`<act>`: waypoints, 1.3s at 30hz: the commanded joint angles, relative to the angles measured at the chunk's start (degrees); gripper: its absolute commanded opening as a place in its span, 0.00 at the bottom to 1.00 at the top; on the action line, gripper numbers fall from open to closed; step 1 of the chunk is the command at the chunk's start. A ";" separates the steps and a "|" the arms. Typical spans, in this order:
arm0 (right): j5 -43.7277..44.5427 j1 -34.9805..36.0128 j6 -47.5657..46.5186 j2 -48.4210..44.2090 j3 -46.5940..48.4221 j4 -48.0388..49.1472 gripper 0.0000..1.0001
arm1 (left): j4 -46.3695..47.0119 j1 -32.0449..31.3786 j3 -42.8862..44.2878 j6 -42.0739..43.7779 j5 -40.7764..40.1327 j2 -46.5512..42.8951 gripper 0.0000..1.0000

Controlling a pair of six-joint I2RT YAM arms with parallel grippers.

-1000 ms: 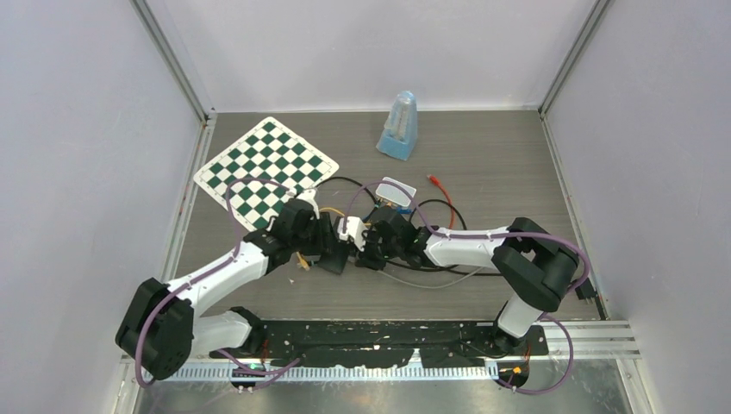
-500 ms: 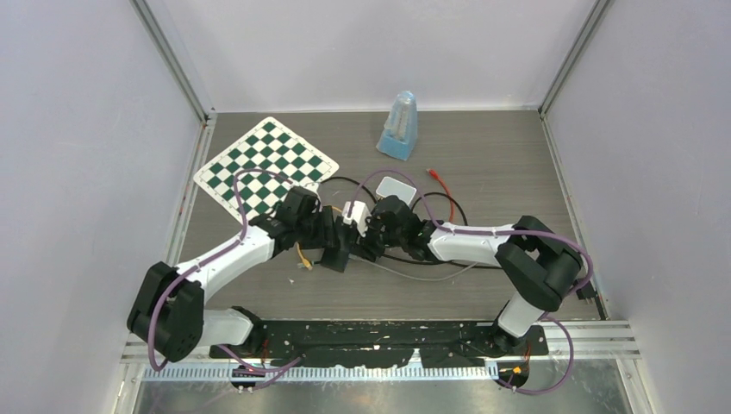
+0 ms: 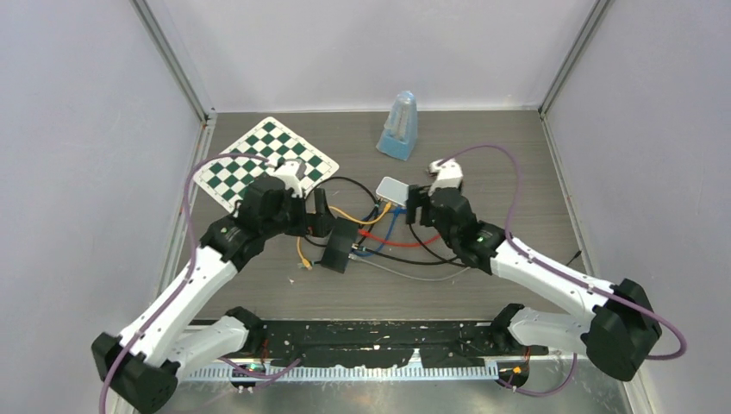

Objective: Insert the plug into the switch port
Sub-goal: Insert the connector into the switch port, then pick up the plug from the corner of the board.

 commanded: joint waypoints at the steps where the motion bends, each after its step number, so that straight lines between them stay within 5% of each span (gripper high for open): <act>1: 26.54 -7.31 22.05 -4.41 1.29 -20.40 0.82 | -4.48 0.25 1.35 5.72 -0.28 -6.87 1.00; 8: 38.44 -25.19 42.06 -6.99 1.76 -40.36 0.88 | -5.34 0.30 -7.26 10.26 -15.28 -16.31 1.00; 17: 35.97 -45.84 54.60 -7.05 -0.71 -49.48 0.85 | -5.31 0.24 -8.13 11.98 -11.47 -18.40 1.00; 27: 27.43 -61.52 48.89 0.90 -5.70 -41.28 0.83 | -5.78 0.29 -8.30 11.95 -13.52 -18.49 1.00; 39: 16.24 -71.76 36.14 8.33 -7.19 -29.35 0.78 | -5.91 0.28 -8.04 12.42 -15.37 -18.19 0.99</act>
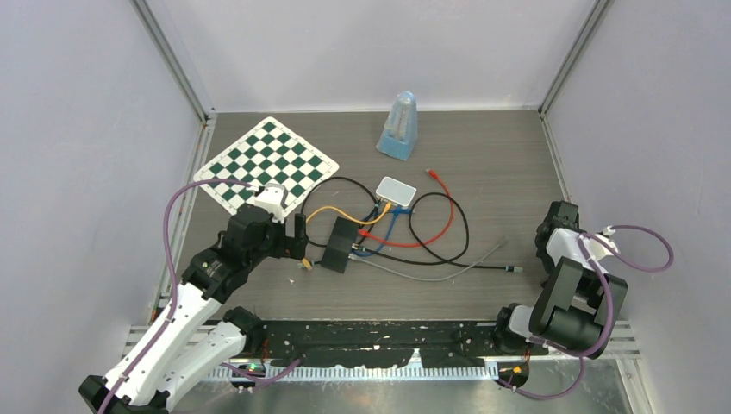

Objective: Insert the plug into the switch port
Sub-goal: Pick up the plug from the corner of the board.

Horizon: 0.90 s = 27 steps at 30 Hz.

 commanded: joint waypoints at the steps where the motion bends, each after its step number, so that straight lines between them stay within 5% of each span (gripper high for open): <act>1: -3.48 -1.63 -4.60 2.04 0.01 6.25 0.77 | 0.53 0.29 0.70 1.20 -1.89 -0.19 1.00; 8: -5.57 -2.55 -8.16 3.87 -0.10 9.84 0.54 | 0.57 0.28 0.91 1.43 -2.63 -0.42 0.99; 11: -5.73 -2.57 -10.05 3.76 -0.48 11.26 0.13 | 0.68 0.30 0.75 1.45 -2.61 -0.76 0.99; 13: -6.04 -2.57 -12.25 3.03 -1.05 12.95 0.06 | 0.76 0.30 0.65 1.46 -2.19 -1.14 0.99; 20: -14.92 -2.25 -22.58 -5.84 -1.19 20.15 0.05 | 1.84 0.24 0.13 1.01 1.20 -1.00 0.97; 27: -36.64 4.49 -43.92 -14.96 0.14 30.32 0.05 | -0.16 0.29 1.55 0.30 4.12 2.09 0.94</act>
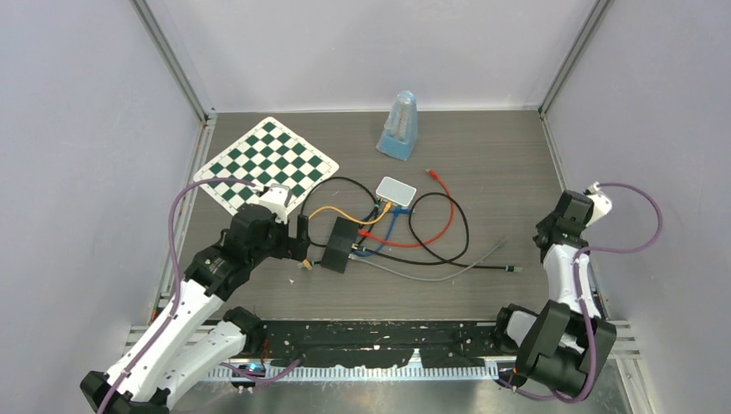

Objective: Insert the plug into the switch port
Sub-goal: Pick up the plug from the corner of the board, then place the plug at the center of the board.

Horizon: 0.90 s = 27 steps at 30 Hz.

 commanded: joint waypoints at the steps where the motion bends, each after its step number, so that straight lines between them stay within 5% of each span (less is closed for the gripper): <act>1: -13.22 9.28 -20.12 -4.20 2.86 9.78 0.05 | -0.19 0.29 1.64 -0.87 3.00 1.61 0.94; 6: -15.16 20.08 -30.74 -2.06 9.13 5.98 0.05 | -0.57 0.31 1.84 -1.54 5.36 2.65 0.93; 11: -29.97 25.79 -40.78 0.14 13.23 2.18 0.05 | 0.62 0.29 2.21 -3.77 10.79 3.33 0.93; 17: -53.19 30.47 -55.94 -3.95 7.61 2.63 0.06 | 5.55 0.29 2.92 -11.16 20.34 5.75 0.90; 24: -52.39 39.52 -68.22 3.41 10.59 -12.00 0.20 | 2.24 0.29 5.27 -7.97 17.03 5.77 0.89; 27: -46.64 42.18 -60.58 7.48 14.25 -13.79 0.30 | -0.70 0.30 5.67 -4.66 12.96 4.12 0.89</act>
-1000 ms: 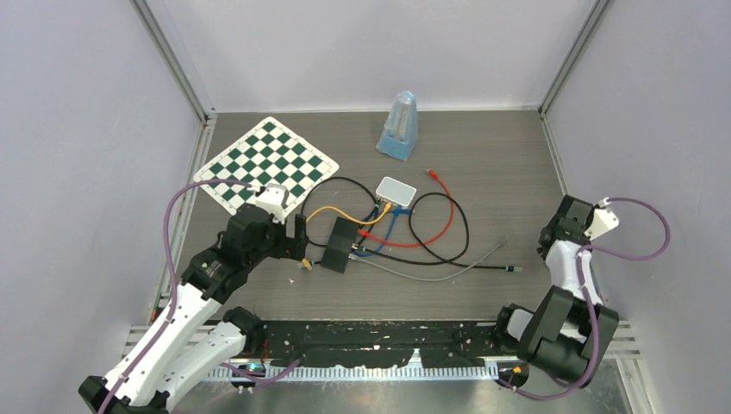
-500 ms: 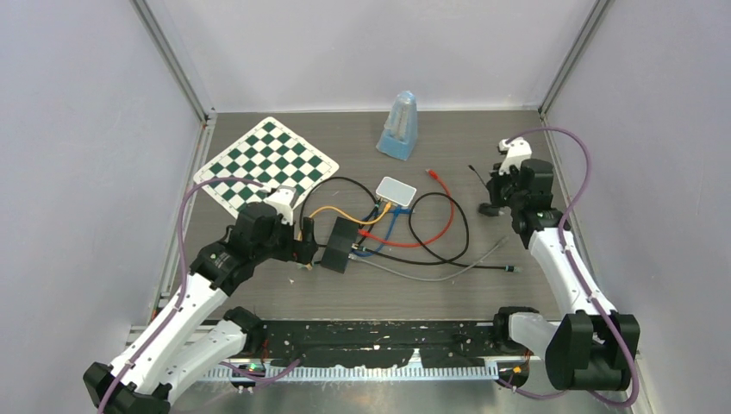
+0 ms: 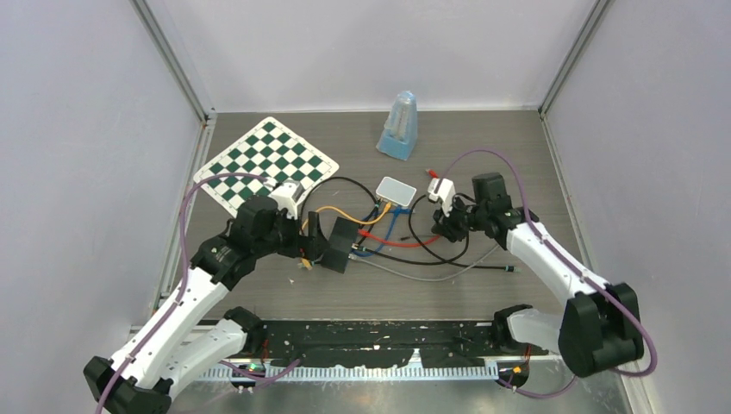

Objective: Insert the plug into the switch port
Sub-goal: Place the plug at the center of the board.

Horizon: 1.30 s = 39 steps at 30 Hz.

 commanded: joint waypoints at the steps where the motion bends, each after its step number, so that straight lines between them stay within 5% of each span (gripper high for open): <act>1: 4.31 3.06 4.11 5.93 6.99 -4.86 0.32 | -2.92 0.29 2.46 5.04 -5.90 -3.52 0.89; 4: 7.76 4.77 13.50 8.55 8.33 -1.81 0.45 | -4.61 0.31 0.92 7.79 -14.19 -6.68 0.89; 9: 6.66 8.69 13.03 12.18 9.28 -2.91 0.53 | -3.78 0.29 -2.02 10.30 -18.93 -12.46 0.90; 27: 13.73 14.81 25.28 31.65 17.77 -1.88 0.18 | -1.26 0.30 -5.71 11.09 -20.97 -18.69 0.89; 39: 13.15 16.23 28.16 32.47 20.93 -3.10 0.23 | -1.32 0.29 -5.85 11.49 -21.33 -18.75 0.89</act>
